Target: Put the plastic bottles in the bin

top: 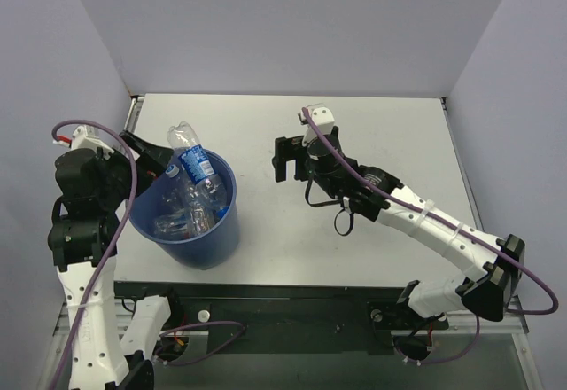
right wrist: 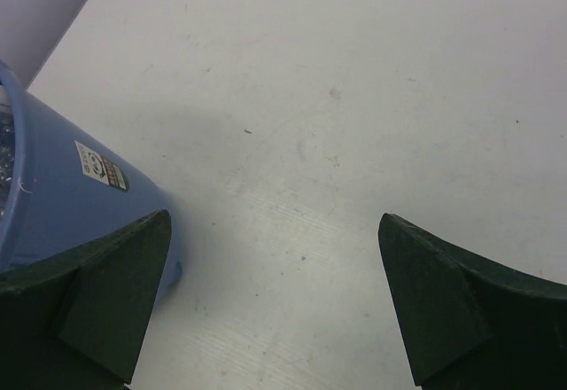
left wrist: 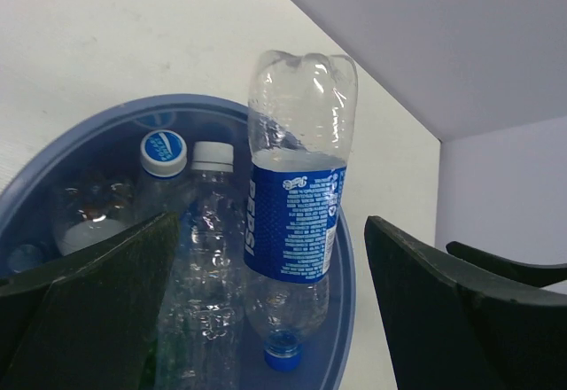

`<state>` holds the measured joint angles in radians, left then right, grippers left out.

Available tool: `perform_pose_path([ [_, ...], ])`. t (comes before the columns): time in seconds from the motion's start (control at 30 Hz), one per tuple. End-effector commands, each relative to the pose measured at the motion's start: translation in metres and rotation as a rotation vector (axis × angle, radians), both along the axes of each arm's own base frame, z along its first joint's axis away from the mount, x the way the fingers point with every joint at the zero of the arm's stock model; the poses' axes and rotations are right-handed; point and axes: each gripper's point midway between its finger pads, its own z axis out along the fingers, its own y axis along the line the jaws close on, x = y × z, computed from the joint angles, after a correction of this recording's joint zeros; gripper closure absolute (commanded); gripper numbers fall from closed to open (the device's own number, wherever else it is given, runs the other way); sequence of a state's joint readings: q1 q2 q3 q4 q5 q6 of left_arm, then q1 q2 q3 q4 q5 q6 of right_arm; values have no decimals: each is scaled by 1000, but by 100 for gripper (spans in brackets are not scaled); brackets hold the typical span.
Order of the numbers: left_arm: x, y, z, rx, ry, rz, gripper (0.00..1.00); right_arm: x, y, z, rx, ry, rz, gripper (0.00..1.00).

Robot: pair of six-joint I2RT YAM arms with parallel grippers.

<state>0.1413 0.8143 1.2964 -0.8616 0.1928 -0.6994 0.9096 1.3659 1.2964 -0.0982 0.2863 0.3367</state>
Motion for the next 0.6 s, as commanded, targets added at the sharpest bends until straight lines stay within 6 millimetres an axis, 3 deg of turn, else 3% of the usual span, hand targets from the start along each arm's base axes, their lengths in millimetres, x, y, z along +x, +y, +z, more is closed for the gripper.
perform_pose_path([
  [0.0, 14, -35, 10, -142, -75, -176, 3, -3, -32, 21, 47, -44, -91, 4],
  [0.13, 24, -50, 5, -158, -79, -286, 3, -5, -36, 9, 28, -20, -96, 4],
  [0.27, 29, -48, 1, -104, -74, -298, 3, -6, -37, 5, 17, -9, -95, 4],
  [0.43, 37, -38, -30, -1, 38, -267, 3, -6, -38, 3, 18, -4, -102, 4],
  [0.57, 40, -45, -42, 34, 50, -291, 3, -6, -37, 1, 24, 4, -101, 4],
])
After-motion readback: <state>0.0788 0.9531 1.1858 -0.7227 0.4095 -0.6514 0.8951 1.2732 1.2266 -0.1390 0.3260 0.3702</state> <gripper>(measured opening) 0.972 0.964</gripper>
